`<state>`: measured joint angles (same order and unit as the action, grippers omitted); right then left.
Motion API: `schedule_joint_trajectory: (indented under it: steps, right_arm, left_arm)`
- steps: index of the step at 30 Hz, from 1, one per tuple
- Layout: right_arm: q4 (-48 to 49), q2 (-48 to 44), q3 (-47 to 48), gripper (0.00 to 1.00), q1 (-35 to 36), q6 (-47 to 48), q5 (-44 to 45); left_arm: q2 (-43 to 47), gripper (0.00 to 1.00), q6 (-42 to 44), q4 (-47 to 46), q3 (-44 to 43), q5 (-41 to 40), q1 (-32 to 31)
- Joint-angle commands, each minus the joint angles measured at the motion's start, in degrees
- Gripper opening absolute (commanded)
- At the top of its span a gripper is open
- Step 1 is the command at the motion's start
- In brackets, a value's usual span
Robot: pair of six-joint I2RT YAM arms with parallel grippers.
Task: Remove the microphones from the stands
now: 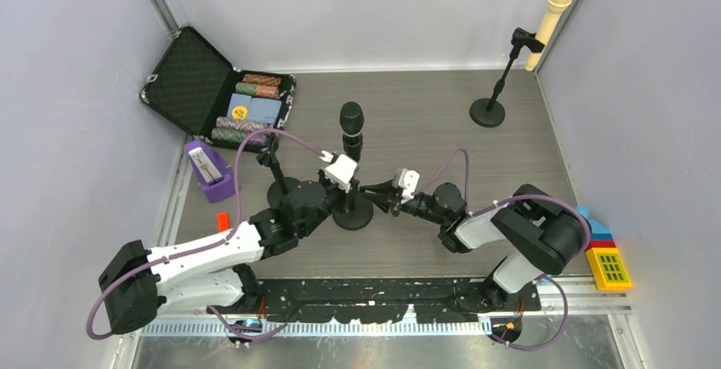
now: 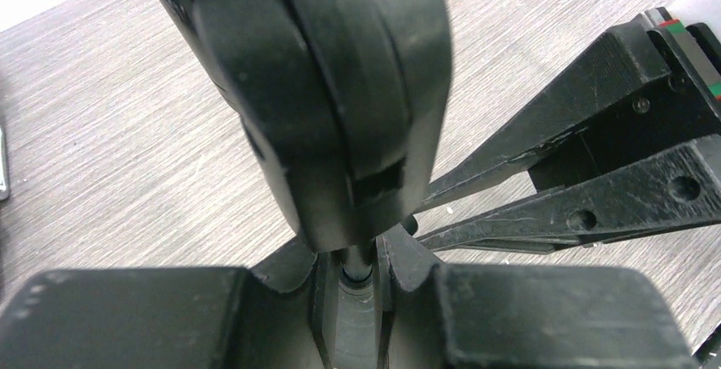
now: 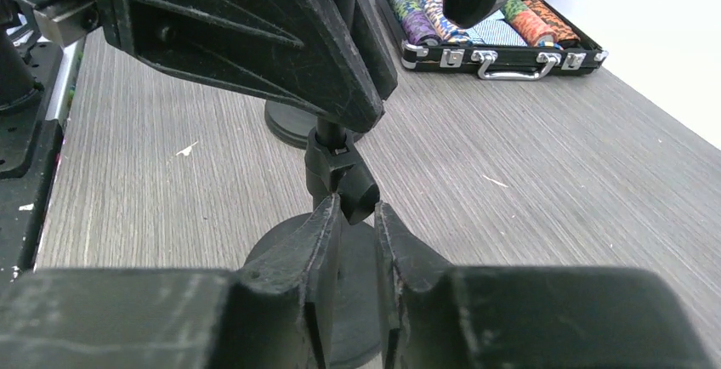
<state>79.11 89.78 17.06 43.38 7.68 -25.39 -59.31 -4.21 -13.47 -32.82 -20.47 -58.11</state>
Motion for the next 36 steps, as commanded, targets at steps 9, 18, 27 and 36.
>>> schedule_joint_trajectory:
  steps: [9, 18, 27, 36]
  right_arm:
    - [1.23, -6.83, -2.22, 0.53, 0.72, -33.41, 8.72]
    - [-19.19, -11.58, 3.38, 0.48, 0.66, -48.48, 10.47]
    - [-21.18, -11.92, 5.06, 0.34, -0.06, -41.02, 6.71]
    - [-27.36, -13.39, 5.57, 0.43, -1.26, -29.03, 3.34]
  left_arm:
    - [0.35, 0.0, 2.49, -1.64, 0.65, 3.29, -0.9]
    - [0.73, 0.0, 2.89, -1.55, 0.83, 3.16, -0.9]
    - [0.87, 0.0, 2.89, -1.46, 0.81, 2.89, -0.92]
    - [1.24, 0.0, 2.68, -1.58, 1.1, 3.06, -0.93]
